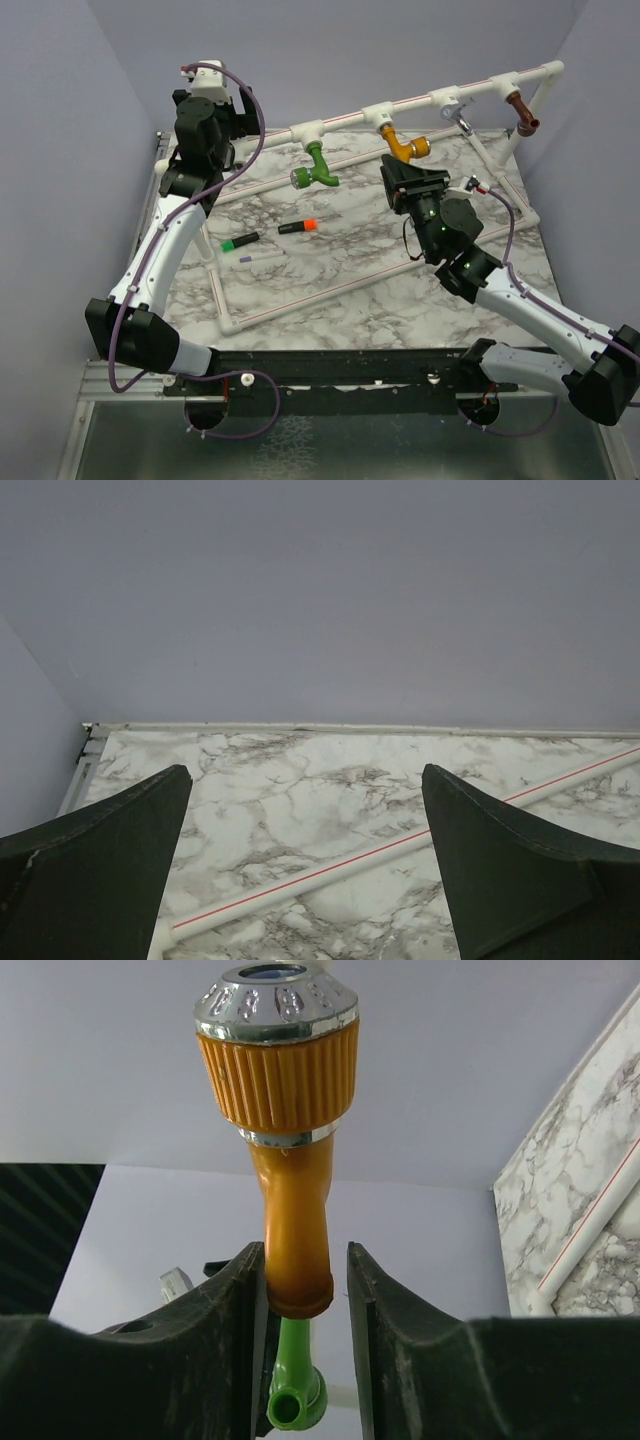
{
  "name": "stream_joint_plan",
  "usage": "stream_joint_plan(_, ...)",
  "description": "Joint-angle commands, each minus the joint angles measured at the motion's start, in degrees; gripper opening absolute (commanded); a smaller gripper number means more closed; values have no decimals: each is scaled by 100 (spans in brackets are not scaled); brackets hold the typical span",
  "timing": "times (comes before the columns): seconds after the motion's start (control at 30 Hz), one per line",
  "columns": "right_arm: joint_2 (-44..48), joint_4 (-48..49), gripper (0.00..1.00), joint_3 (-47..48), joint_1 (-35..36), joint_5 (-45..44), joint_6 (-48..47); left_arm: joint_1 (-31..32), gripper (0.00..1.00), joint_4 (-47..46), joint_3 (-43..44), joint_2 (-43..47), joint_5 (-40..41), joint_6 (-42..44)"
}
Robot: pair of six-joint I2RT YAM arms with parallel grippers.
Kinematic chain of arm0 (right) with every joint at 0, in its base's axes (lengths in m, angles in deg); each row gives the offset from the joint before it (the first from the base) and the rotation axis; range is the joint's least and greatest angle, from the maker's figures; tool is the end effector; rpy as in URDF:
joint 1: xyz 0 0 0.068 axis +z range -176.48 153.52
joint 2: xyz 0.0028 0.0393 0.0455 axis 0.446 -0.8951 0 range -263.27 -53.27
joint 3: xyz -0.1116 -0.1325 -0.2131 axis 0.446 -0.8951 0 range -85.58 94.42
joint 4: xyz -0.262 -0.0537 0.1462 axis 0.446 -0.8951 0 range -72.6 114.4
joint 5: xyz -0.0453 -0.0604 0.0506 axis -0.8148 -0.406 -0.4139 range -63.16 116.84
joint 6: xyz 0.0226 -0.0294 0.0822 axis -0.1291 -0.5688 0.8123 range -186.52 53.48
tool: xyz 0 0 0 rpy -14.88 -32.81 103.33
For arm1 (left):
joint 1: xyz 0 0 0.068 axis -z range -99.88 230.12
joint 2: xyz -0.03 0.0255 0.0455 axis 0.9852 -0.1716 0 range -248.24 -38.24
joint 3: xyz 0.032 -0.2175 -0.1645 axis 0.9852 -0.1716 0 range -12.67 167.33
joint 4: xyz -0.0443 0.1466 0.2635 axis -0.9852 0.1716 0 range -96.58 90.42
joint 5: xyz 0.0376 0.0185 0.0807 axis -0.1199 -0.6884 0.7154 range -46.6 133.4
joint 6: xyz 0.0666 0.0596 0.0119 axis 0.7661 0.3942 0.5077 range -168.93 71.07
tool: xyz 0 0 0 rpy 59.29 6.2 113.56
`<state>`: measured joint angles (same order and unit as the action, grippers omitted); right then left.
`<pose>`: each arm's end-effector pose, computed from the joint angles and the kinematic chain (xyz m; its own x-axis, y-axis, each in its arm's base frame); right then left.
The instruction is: Install the water faucets
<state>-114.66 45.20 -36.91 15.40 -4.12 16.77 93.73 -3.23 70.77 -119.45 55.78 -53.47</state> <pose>0.2743 0.1903 0.3615 -0.1798 0.9827 -0.0439 -0.1264 0.0211 0.9917 0.4126 -0.0822 0.4444 -0.0207 -0.0745 -0.9970 0.0199 0.9970 -0.0749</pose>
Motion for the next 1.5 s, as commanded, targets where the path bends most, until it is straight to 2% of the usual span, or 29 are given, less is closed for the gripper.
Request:
stream_joint_plan(0.0, 60, -129, 42, -59, 31, 57, 46, -24, 99, 913, -328, -299, -122, -4)
stream_joint_plan(0.17, 152, -255, 54, -105, 26, 84, -146, -25, 99, 911, -328, -321, -113, 0)
stream_joint_plan(0.3, 338, -156, 65, -275, 26, 242, -717, -25, 99, 913, -328, -333, -107, 14)
stream_joint_plan(0.63, 1058, -694, 73, -462, 21, 655, -2562, -25, 99, 919, -328, -365, -88, 19)
stream_joint_plan(0.77, 1477, -555, 75, -703, 20, 782, -3762, -22, 99, 921, -328, -365, -80, 27)
stream_joint_plan(0.97, 1946, -826, 73, -661, 21, 1023, -5688, -22, 99, 921, -333, -370, -63, 31)
stream_joint_plan(1.13, 2076, -1344, 74, -386, 21, 1259, -7628, -25, 99, 917, -337, -395, -65, 32)
stream_joint_plan(1.47, 2395, -1282, 79, -535, 21, 1664, -11046, -25, 99, 920, -338, -430, -69, 26)
